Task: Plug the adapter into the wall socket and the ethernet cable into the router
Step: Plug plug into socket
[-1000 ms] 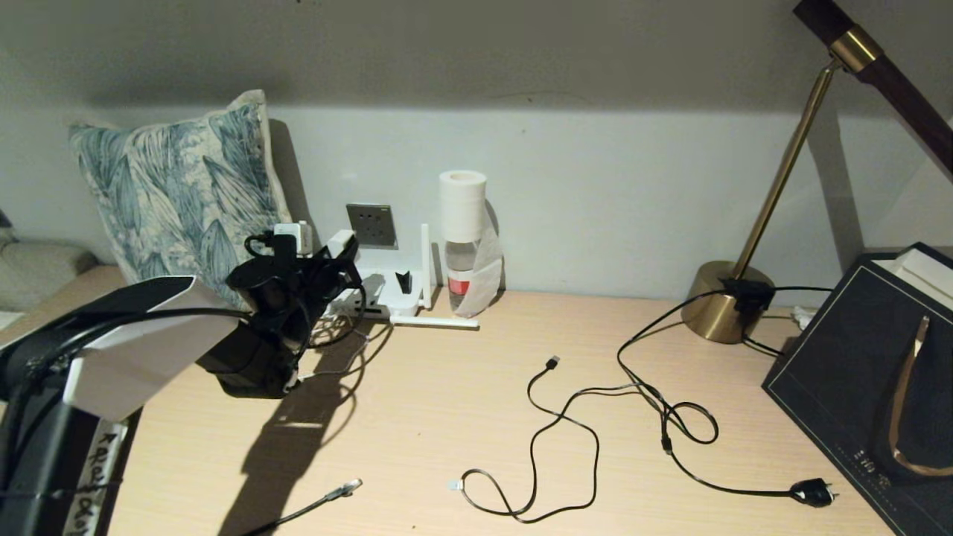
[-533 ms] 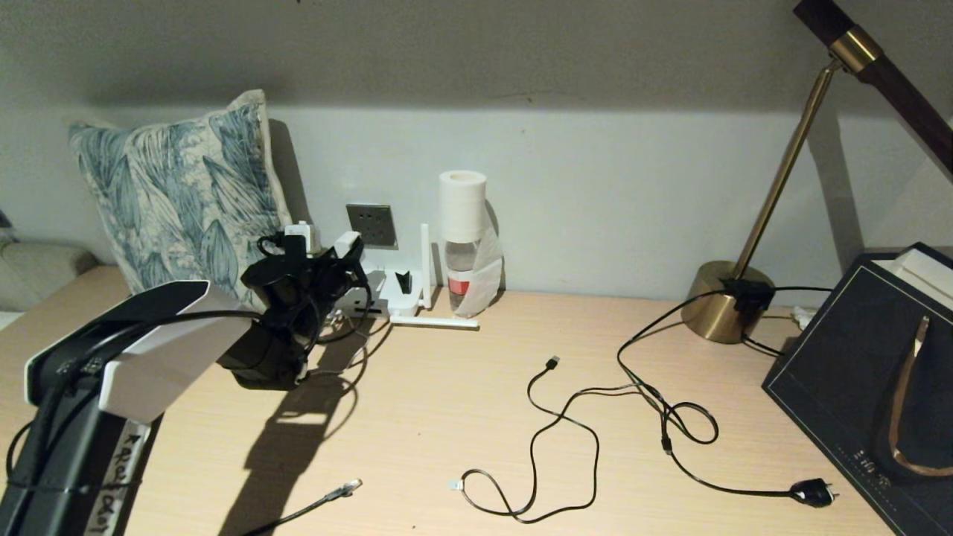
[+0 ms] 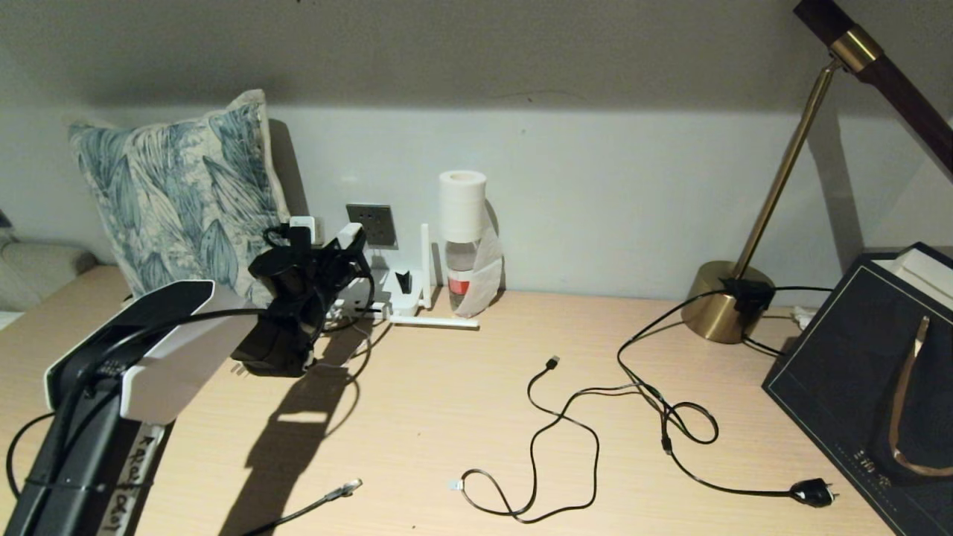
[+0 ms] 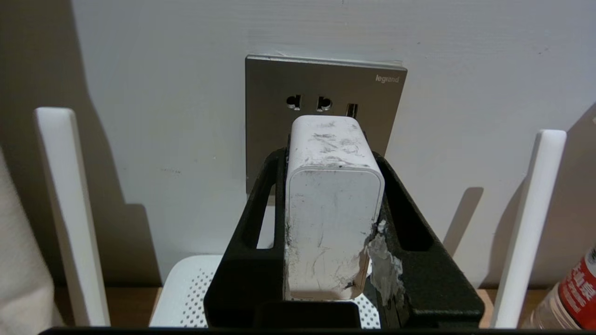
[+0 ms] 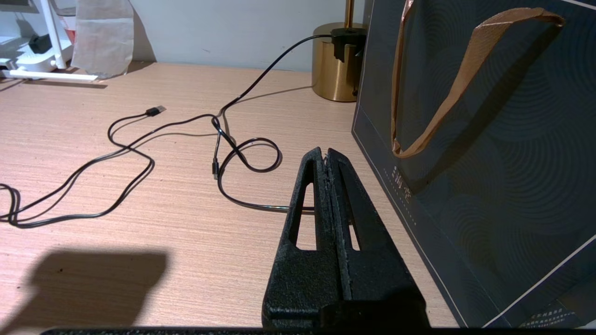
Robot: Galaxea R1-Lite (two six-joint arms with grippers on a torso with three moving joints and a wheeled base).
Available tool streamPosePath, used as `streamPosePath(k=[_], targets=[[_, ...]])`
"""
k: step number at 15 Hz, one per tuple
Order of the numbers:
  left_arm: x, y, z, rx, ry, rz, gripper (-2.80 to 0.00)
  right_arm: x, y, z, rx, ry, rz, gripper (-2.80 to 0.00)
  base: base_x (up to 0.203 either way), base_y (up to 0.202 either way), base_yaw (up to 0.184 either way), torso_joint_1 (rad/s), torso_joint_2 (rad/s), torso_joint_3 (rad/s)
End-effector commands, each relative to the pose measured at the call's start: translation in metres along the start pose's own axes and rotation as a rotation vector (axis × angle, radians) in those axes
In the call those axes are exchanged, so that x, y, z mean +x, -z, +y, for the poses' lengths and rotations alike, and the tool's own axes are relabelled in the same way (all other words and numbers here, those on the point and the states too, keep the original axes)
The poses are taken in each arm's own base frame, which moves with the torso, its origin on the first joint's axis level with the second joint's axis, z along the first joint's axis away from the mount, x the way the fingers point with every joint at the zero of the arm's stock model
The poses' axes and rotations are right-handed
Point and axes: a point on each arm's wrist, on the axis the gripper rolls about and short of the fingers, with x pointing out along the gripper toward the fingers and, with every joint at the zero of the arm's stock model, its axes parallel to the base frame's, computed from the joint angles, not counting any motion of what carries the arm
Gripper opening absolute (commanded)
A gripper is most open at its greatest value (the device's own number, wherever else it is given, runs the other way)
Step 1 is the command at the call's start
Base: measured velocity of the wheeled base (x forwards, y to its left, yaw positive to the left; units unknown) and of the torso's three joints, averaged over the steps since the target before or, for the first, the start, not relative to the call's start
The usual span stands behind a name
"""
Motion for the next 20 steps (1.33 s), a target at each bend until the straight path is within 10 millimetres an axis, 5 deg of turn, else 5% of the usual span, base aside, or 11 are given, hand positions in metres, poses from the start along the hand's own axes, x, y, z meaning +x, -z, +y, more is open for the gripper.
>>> streamPosePath(k=[1, 20], targets=[[0.005, 0.001, 0.0, 0.0, 0.002, -0.014, -2.8, 0.002, 0.01, 0.0, 0.0, 0.0, 0.036, -2.8, 0.0, 0.0, 0.0, 0.0, 0.0, 0.0], [0.021, 0.012, -0.002, -0.001, -0.008, -0.034, -2.8, 0.002, 0.01, 0.0, 0.0, 0.0, 0.036, -2.8, 0.0, 0.0, 0.0, 0.0, 0.0, 0.0]])
